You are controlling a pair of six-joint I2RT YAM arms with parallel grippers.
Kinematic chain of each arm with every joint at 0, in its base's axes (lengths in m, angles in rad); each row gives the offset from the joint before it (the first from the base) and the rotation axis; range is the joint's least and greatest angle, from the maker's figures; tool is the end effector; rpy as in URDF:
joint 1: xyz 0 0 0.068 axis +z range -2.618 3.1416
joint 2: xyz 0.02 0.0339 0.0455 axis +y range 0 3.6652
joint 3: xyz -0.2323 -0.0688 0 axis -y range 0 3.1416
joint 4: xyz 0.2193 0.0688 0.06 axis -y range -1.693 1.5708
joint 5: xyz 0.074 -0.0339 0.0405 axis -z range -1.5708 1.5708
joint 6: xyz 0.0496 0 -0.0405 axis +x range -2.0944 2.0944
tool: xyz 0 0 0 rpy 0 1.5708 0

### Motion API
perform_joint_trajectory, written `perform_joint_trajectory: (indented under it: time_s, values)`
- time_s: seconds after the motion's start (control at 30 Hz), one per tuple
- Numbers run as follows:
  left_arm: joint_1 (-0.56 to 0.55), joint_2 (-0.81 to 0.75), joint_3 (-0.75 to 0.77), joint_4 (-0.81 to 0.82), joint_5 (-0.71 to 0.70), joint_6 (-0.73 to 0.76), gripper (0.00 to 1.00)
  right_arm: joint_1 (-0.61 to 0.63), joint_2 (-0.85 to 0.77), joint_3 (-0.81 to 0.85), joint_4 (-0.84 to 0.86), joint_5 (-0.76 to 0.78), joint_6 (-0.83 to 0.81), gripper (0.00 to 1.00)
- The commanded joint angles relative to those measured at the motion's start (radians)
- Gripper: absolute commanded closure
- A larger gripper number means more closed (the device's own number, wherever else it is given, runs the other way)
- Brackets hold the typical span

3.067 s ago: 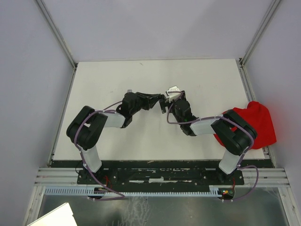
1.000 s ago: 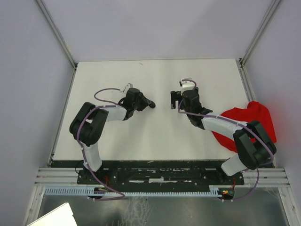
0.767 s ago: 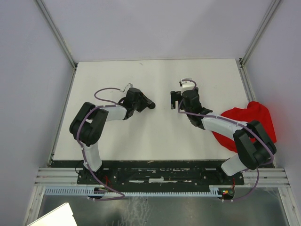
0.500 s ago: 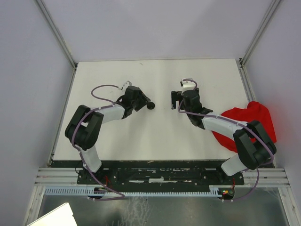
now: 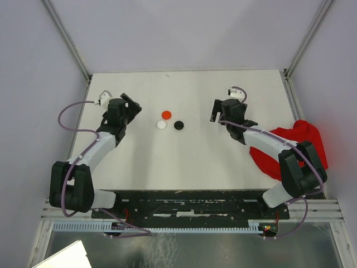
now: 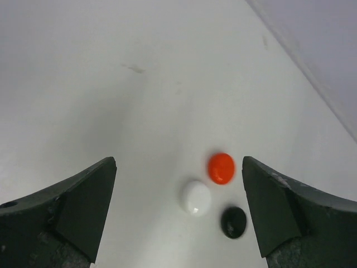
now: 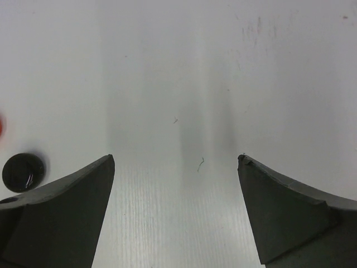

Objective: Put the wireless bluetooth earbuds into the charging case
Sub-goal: Reset both arms

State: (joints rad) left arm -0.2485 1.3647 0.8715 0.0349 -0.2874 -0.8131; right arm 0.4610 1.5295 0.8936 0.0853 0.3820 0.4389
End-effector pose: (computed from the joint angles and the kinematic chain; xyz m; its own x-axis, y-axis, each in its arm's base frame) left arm 0.2972 -0.0609 0.2361 -0.2871 -0.6459 -0.7074 -0.3188 0.7608 -0.5653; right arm 0.2991 0.1279 0.2008 -0.4787 0.2025 -0.8543 0.0830 0.9791 0.1856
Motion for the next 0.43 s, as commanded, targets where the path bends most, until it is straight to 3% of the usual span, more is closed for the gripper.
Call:
perform_joint_trajectory:
  time_s: [0.0, 0.17, 0.4]
  values:
    - [0.103, -0.055, -0.124, 0.016, 0.027, 0.077, 0.01, 0.001, 0.0, 0.08, -0.129, 0.158, 0.163, 0.0]
    - [0.151, -0.136, -0.182, 0.012, 0.008, 0.093, 0.01, 0.001, -0.012, 0.139, -0.315, 0.358, 0.254, 0.0]
    - [0.184, -0.222, -0.282, 0.04, 0.066, 0.059, 0.01, 0.0, -0.052, 0.169, -0.518, 0.471, 0.408, 0.0]
